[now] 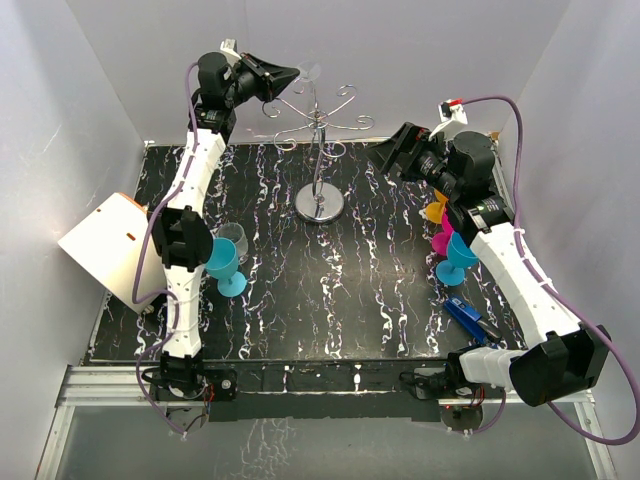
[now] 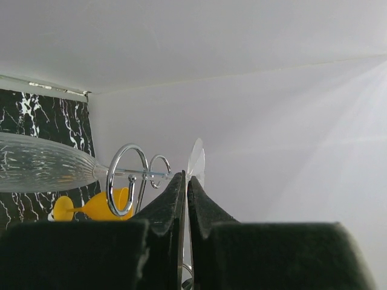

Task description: Take the wine glass off the wine glass rack

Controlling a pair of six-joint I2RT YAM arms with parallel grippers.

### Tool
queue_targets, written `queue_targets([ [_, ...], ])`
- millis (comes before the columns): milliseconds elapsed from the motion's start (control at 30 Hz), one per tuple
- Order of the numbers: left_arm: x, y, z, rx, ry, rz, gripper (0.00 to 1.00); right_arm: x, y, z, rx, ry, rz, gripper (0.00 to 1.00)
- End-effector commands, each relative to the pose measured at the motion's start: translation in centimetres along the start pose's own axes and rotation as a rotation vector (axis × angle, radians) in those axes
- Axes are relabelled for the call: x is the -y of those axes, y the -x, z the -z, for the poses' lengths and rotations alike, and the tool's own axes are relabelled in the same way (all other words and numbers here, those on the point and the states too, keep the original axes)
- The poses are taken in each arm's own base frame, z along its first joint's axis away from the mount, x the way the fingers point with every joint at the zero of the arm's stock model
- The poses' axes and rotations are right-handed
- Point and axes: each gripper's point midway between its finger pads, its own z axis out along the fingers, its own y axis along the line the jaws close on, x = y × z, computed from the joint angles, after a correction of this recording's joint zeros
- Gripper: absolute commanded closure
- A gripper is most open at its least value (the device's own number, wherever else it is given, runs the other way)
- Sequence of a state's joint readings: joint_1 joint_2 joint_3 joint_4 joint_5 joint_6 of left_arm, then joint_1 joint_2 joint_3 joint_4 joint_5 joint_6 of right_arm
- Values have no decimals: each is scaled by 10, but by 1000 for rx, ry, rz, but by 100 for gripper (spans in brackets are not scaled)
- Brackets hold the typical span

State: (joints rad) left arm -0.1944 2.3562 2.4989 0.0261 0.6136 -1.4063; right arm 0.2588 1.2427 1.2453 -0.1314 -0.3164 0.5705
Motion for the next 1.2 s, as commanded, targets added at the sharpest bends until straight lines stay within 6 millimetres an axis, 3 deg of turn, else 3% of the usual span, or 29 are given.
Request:
queue_targets([
  [0, 71, -16, 29, -26, -98, -82, 100, -16, 25, 11, 81, 37, 36, 2],
  [667, 79, -19, 63, -44, -63, -93, 100, -21, 27, 18, 87, 44, 28, 2],
  [1167, 73, 24, 108, 46, -35, -76, 100, -22, 28, 20, 87, 43, 22, 2],
])
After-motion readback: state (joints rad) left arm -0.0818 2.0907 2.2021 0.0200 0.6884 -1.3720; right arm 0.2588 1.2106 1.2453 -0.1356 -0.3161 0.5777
